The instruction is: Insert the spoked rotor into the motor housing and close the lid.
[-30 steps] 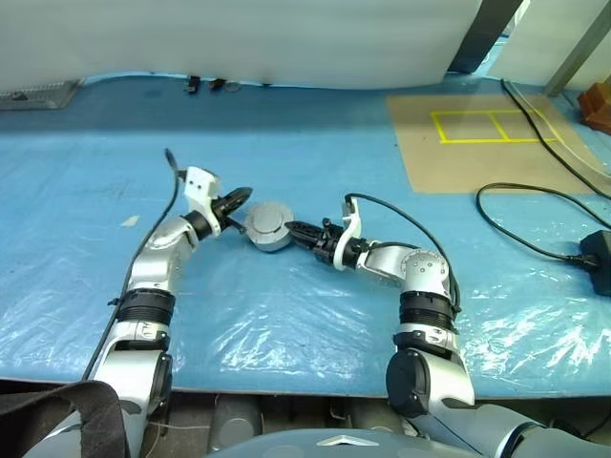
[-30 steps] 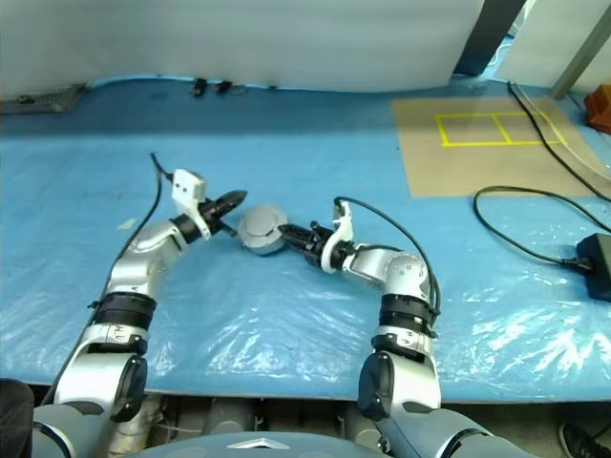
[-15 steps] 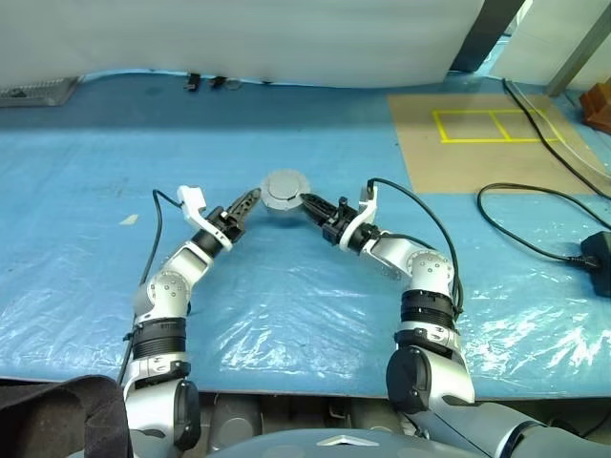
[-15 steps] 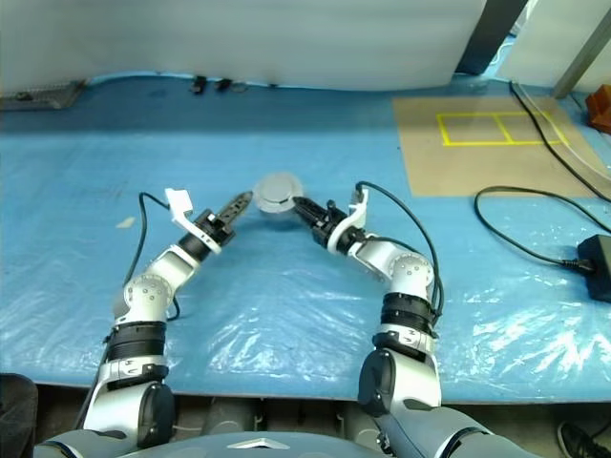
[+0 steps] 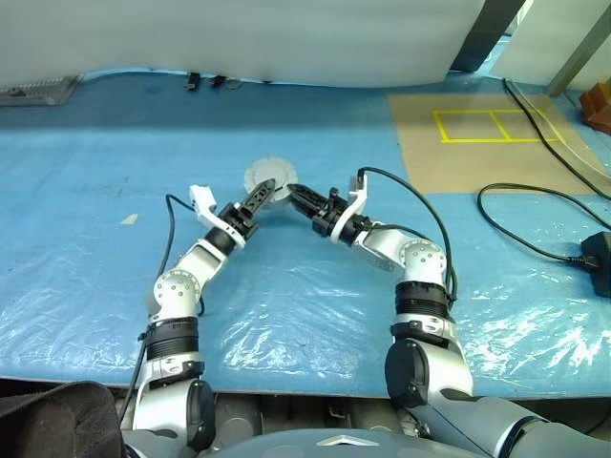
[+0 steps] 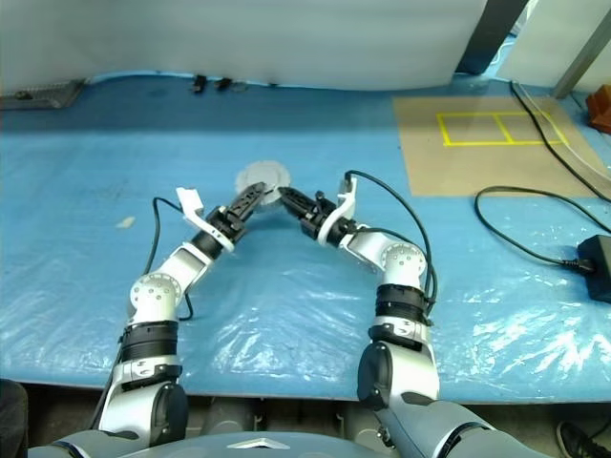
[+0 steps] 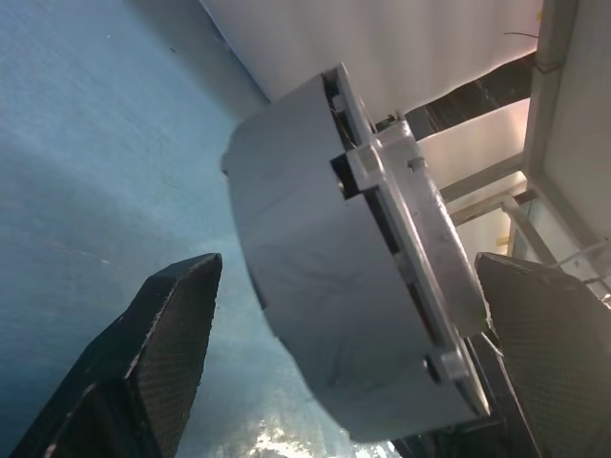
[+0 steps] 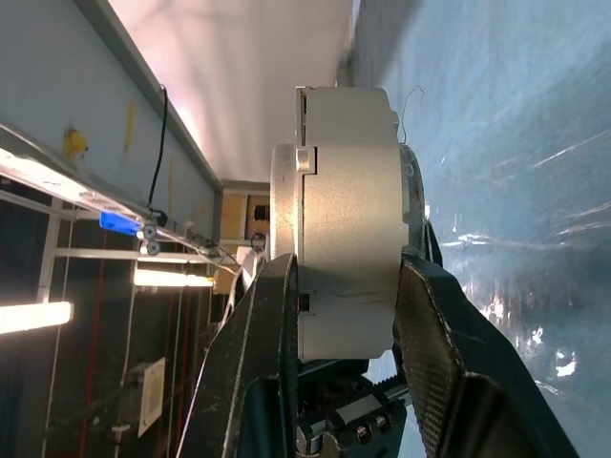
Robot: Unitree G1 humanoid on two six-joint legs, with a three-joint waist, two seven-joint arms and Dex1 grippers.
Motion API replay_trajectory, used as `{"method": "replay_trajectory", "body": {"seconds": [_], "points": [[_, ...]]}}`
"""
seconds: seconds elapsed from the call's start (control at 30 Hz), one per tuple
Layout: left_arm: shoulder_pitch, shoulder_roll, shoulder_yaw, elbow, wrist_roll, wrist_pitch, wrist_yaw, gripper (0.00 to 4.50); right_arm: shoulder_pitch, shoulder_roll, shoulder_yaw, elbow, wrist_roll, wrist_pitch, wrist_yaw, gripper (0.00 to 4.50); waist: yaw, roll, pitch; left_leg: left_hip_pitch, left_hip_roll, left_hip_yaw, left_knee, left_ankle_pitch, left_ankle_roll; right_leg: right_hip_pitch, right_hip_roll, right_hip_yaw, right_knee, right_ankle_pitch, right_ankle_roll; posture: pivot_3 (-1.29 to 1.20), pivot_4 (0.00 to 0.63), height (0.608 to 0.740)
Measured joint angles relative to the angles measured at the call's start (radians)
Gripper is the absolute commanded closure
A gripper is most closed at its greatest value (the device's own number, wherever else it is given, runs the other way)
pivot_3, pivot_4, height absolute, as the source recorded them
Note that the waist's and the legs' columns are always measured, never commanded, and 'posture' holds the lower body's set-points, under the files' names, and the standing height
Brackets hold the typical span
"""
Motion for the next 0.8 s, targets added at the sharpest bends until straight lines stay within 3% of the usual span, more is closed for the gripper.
{"method": "replay_trajectory", "body": {"seconds": [0.13, 0.23, 0.33, 0.6, 0.8], "points": [[-0.033, -0.019, 0.032, 0.006, -0.056, 0.014, 0.023, 0.04, 0.001, 0.000, 0.035, -0.015, 0.001, 0.012, 0.029, 3.41, -0.001, 0.000, 0.000, 0.000, 0.000, 0.000, 0.001, 0.000, 0.000, 0.000, 0.000, 0.000, 0.000, 0.000, 0.000, 0.00, 0.150, 0.740], [-0.047, -0.035, 0.057, 0.025, -0.074, 0.010, 0.047, 0.67, 0.003, 0.000, 0.053, -0.015, 0.000, 0.010, 0.035, 3.41, 0.000, 0.000, 0.000, -0.001, 0.000, -0.001, 0.002, 0.000, 0.000, 0.000, 0.000, 0.000, 0.000, 0.000, 0.000, 0.00, 0.150, 0.740], [-0.048, -0.051, 0.074, 0.049, -0.103, 0.005, 0.064, 1.63, 0.009, -0.001, 0.056, -0.015, 0.000, 0.006, 0.043, 3.41, 0.000, -0.001, 0.000, -0.003, 0.000, -0.001, 0.006, 0.000, 0.000, 0.000, 0.000, 0.000, 0.000, 0.001, 0.001, 0.00, 0.150, 0.740], [-0.050, -0.066, 0.074, 0.051, -0.130, -0.010, 0.088, 1.80, 0.018, 0.000, 0.060, -0.015, -0.004, -0.022, 0.063, 3.41, 0.001, -0.001, 0.000, -0.005, 0.001, -0.002, 0.011, 0.000, 0.000, 0.000, 0.000, -0.001, 0.002, 0.001, 0.002, 0.00, 0.150, 0.740], [-0.058, -0.074, 0.070, 0.046, -0.134, -0.019, 0.120, 1.80, 0.019, -0.001, 0.078, -0.027, -0.017, -0.057, 0.073, 1.35, 0.001, -0.001, 0.000, -0.005, 0.001, -0.002, 0.013, 0.000, 0.000, 0.000, 0.000, -0.001, 0.002, 0.002, 0.002, 0.00, 0.150, 0.740]]}}
